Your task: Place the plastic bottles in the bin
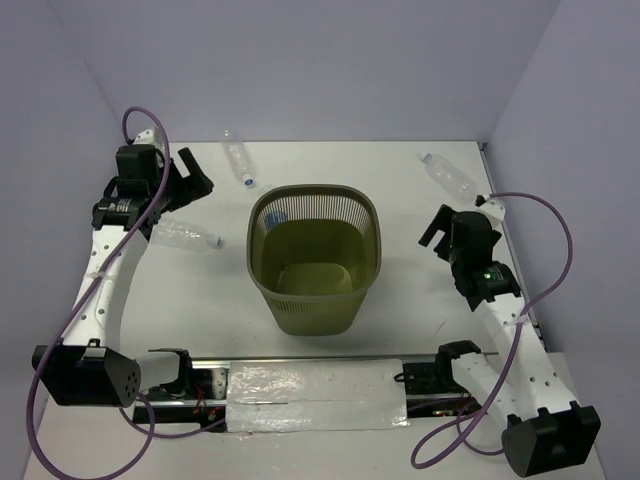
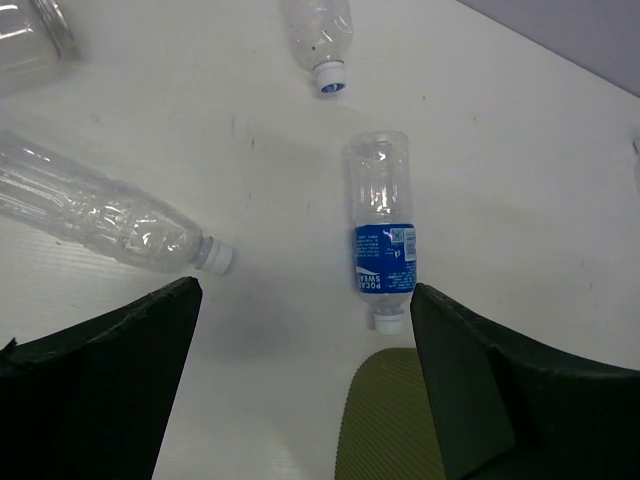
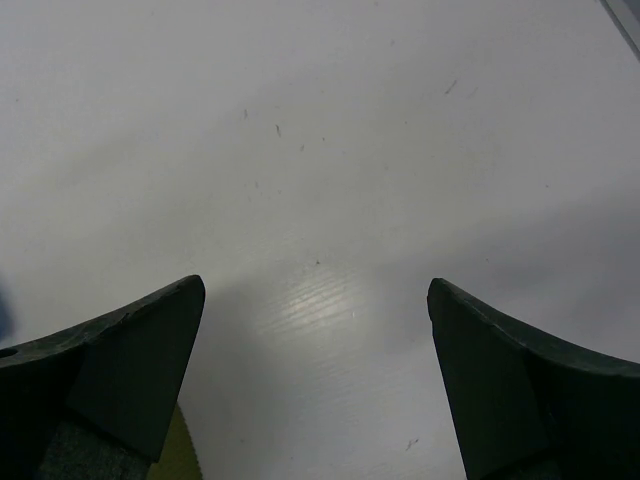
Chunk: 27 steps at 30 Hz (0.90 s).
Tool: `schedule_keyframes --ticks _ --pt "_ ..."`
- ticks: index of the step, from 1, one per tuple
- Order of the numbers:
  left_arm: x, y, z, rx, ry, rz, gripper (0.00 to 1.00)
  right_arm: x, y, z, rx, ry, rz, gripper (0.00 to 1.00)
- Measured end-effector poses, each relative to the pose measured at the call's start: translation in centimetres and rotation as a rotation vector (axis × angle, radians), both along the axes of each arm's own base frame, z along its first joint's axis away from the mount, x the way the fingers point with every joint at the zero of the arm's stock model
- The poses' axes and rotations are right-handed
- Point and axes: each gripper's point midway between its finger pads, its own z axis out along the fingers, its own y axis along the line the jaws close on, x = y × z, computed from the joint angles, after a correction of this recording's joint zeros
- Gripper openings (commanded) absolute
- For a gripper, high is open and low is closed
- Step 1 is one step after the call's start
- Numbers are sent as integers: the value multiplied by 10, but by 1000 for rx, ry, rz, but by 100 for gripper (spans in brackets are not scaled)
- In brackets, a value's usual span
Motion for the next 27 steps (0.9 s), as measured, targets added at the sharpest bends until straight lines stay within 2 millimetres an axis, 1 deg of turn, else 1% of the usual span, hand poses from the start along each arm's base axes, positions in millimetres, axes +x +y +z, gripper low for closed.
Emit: schedule_keyframes --ticks 2,7,13,19,27 --pt "-1 1 -5 -9 22 16 99 -1 -2 -1 -4 6 -10 100" --pt "-3 13 -18 5 77 96 99 -2 -3 1 -5 -2 -19 100" --pt "-2 22 -43 18 179 166 99 -1 -3 -1 3 3 -24 100" --pt "-6 32 -74 16 311 263 99 -1 -2 -2 6 5 -19 100" --pt "-13 56 -127 -91 485 541 99 -1 1 -2 17 7 -5 100"
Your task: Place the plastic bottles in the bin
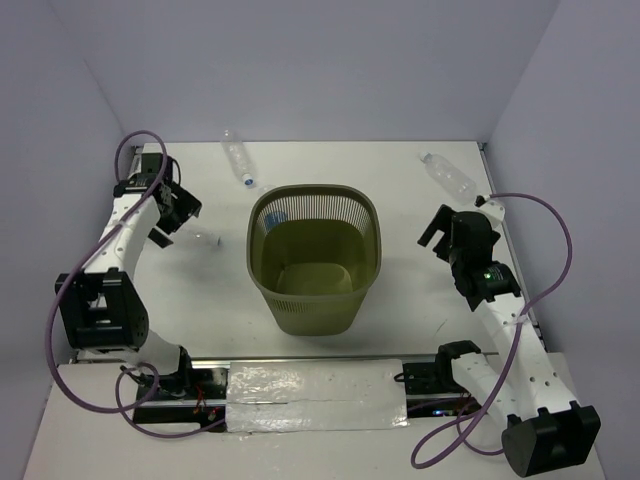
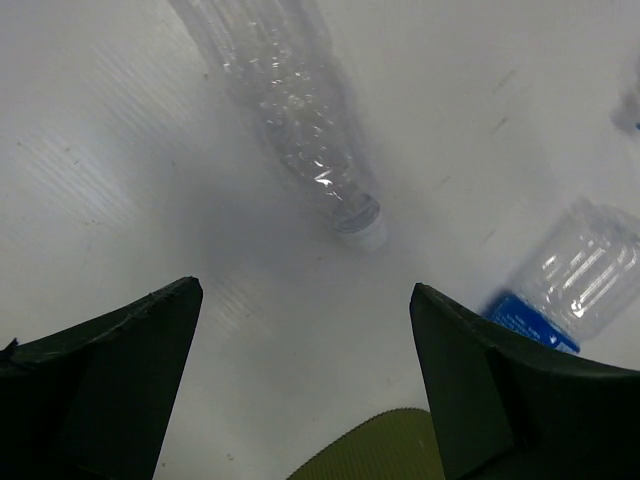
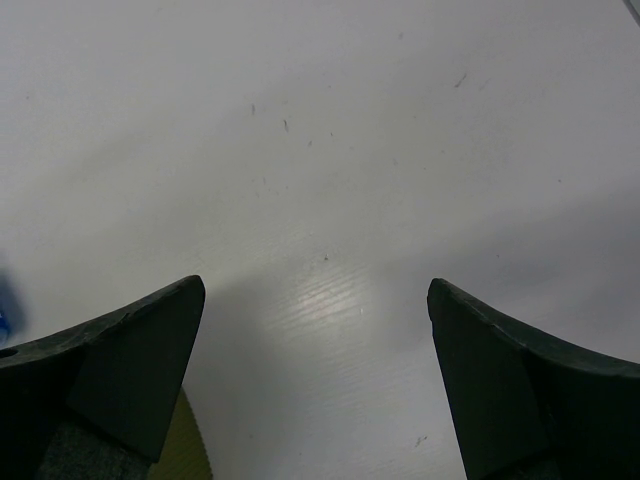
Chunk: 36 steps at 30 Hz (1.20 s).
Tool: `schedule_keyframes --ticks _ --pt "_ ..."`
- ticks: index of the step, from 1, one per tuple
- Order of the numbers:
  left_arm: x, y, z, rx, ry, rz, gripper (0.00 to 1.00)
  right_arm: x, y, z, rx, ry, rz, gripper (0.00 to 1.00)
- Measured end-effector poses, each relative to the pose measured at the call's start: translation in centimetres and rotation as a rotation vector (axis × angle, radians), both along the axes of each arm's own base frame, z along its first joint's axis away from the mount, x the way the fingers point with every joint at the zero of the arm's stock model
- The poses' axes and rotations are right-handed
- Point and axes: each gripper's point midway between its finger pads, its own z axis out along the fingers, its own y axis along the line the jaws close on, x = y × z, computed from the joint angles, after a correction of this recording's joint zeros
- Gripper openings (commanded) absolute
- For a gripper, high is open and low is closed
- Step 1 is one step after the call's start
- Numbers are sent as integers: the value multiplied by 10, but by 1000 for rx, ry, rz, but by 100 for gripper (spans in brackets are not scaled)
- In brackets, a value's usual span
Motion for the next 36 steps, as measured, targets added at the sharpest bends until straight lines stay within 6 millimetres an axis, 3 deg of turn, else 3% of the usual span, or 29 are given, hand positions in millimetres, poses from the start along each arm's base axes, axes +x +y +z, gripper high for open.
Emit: schedule_keyframes --ticks 10,20,27,32,36 --pt "12 31 -56 -98 95 294 99 -7 2 2 14 0 11 100" --pt "36 36 -87 -179 81 361 99 -10 5 1 28 7 25 100" --pt "38 30 -102 -220 62 363 68 -11 7 -1 39 15 24 100" --pt "31 26 -98 -208 51 326 57 -10 7 -4 42 24 21 100" --pt "19 12 -77 -188 32 255 52 -9 7 -9 41 46 19 100"
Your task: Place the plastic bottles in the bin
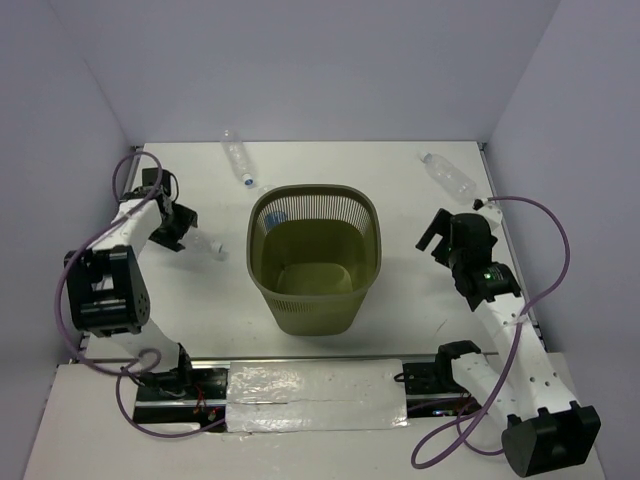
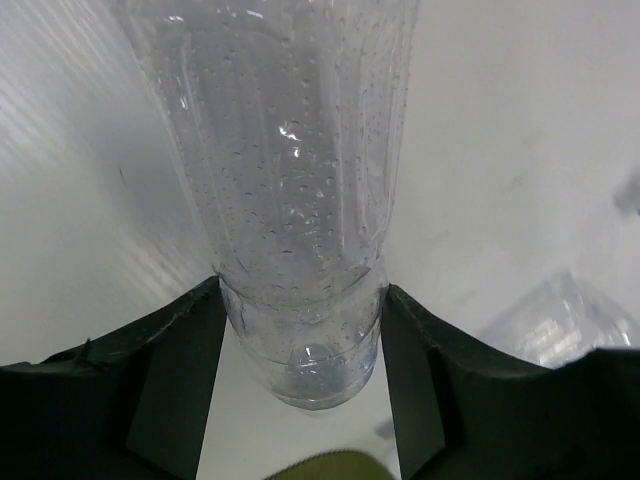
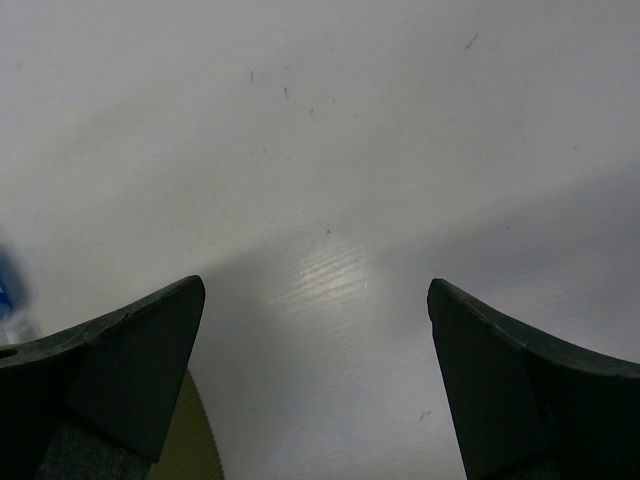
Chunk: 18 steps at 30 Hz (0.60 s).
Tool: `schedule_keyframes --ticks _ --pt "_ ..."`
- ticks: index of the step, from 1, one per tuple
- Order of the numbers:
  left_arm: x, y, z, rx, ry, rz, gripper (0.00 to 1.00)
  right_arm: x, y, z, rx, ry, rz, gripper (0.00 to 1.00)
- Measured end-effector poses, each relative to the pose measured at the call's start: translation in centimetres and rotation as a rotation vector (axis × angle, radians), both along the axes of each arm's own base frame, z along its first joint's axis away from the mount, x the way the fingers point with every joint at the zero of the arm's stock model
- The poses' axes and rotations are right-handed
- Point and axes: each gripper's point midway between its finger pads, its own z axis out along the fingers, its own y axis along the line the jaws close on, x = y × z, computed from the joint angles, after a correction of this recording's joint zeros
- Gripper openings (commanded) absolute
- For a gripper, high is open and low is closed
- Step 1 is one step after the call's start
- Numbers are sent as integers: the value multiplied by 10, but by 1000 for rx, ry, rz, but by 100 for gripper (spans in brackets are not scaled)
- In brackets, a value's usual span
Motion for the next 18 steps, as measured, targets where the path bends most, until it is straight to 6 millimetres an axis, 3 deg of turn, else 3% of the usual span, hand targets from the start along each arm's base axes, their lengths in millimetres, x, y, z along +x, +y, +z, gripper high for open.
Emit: schedule_keyframes --ticks 3,5,8,13,16,18 --pt "-5 -22 43 45 -77 -109 53 1 0 -3 -2 11 0 100" --pt "0 -47 92 95 -185 -242 54 1 0 -4 -3 15 -1 100" --pt "13 -86 189 167 -435 -438 54 1 0 -4 -5 16 -2 100" --pt "1 -125 345 269 -830 -658 55 2 -1 -3 -4 13 -5 100" --pt "-19 -156 394 286 -975 -794 55 2 0 -3 3 11 -9 100" --pt "-35 -187 401 264 -1017 -912 57 2 0 -2 7 10 -12 100"
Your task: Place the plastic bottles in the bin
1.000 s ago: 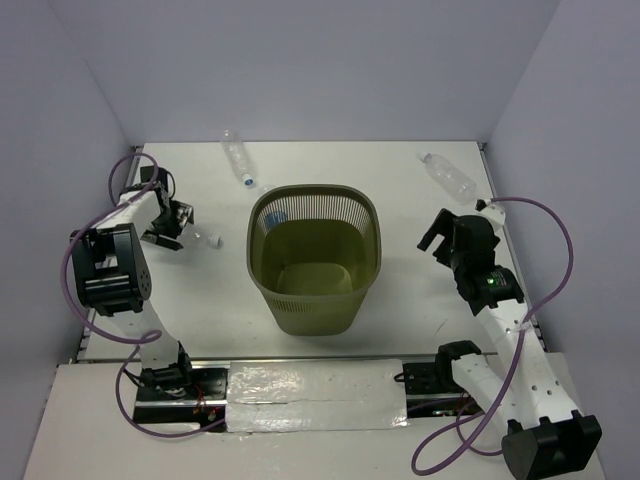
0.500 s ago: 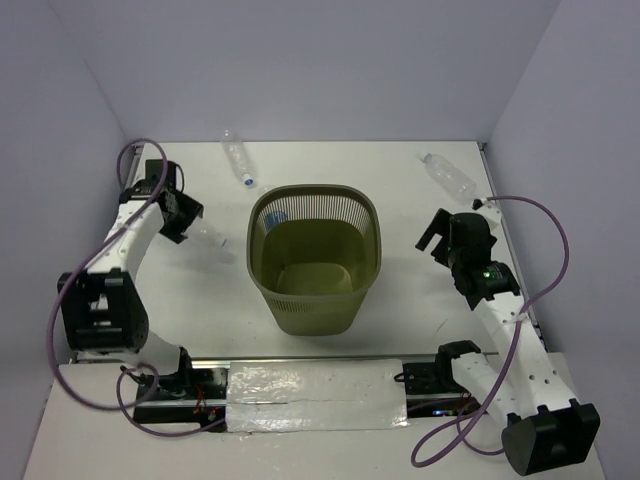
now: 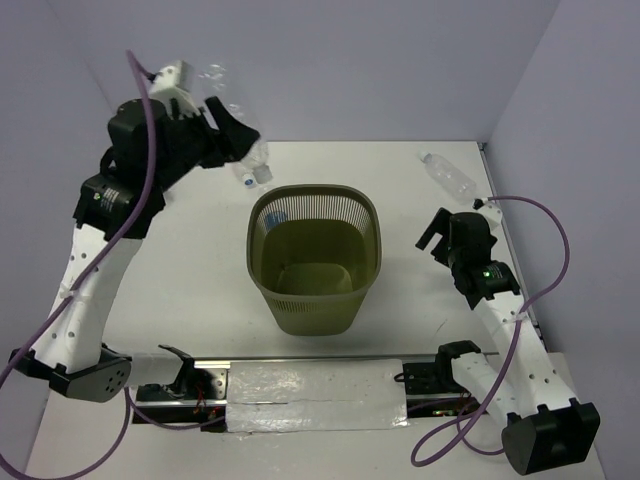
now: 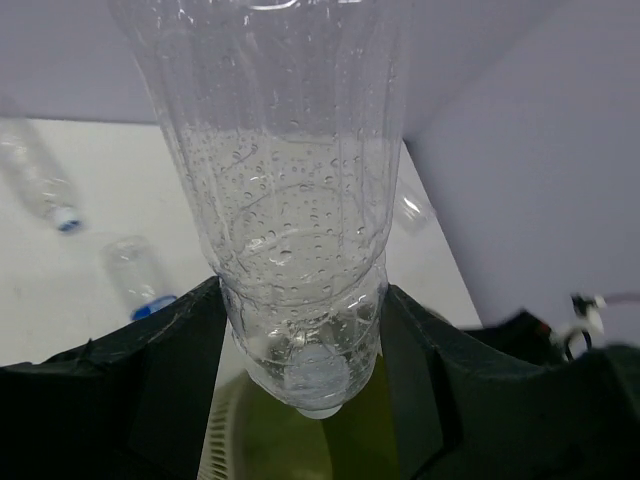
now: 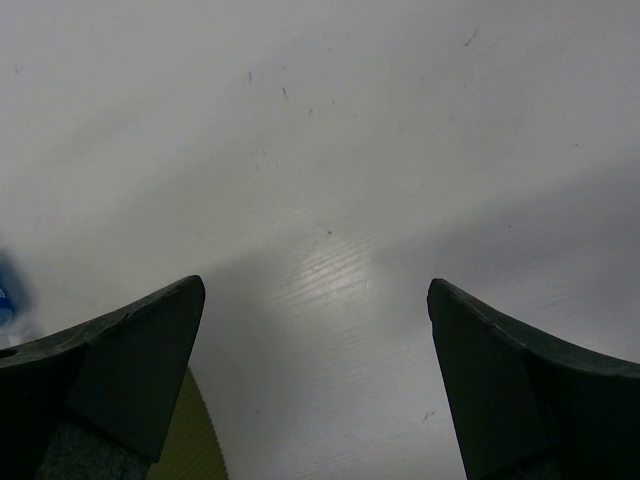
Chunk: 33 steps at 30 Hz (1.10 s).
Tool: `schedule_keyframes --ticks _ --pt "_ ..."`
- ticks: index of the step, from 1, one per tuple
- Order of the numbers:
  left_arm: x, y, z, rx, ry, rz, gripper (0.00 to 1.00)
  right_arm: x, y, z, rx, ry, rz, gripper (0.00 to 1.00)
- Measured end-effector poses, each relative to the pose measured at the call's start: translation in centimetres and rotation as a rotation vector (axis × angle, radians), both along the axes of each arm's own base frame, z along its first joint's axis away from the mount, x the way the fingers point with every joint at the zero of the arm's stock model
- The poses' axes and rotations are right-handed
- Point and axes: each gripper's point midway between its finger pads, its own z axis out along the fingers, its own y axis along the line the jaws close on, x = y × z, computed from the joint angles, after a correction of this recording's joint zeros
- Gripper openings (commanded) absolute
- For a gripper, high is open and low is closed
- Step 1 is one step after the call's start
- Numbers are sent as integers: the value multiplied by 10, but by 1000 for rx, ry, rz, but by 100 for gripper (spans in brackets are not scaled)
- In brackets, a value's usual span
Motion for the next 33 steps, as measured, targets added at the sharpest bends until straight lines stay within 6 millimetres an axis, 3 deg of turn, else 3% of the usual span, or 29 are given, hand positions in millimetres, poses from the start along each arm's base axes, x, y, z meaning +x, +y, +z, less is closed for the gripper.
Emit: schedule_keyframes --ticks 4,9,12,13,14,18,23,26,29,31,33 --pt "-28 -52 -26 77 32 -216 57 0 0 2 3 -7 -3 100" --pt "-60 -80 -74 141 128 -359 59 -1 -1 3 2 -14 -6 100" --pt "-80 -85 -97 158 169 -411 71 -1 -1 3 1 -14 -8 100" --pt "-84 -84 -101 159 174 -420 91 -1 -1 3 2 -15 -9 100" --pt "-90 -83 -104 157 180 -428 99 -1 -1 3 3 -14 -10 100" --pt "-101 -78 -101 148 165 -443 99 0 -1 2 6 -9 -13 100" --pt "-101 -75 -91 145 145 -431 100 0 0 0 13 -4 -16 100" --pt "-88 -61 -84 171 144 -324 99 0 0 0 16 -4 -16 100" --pt "-56 -28 -81 192 181 -116 95 0 0 0 16 -4 -16 100" --pt "-21 17 -92 172 258 76 95 0 0 0 16 -4 -16 100" --pt "11 67 -121 135 363 259 95 0 0 0 16 -4 -16 100"
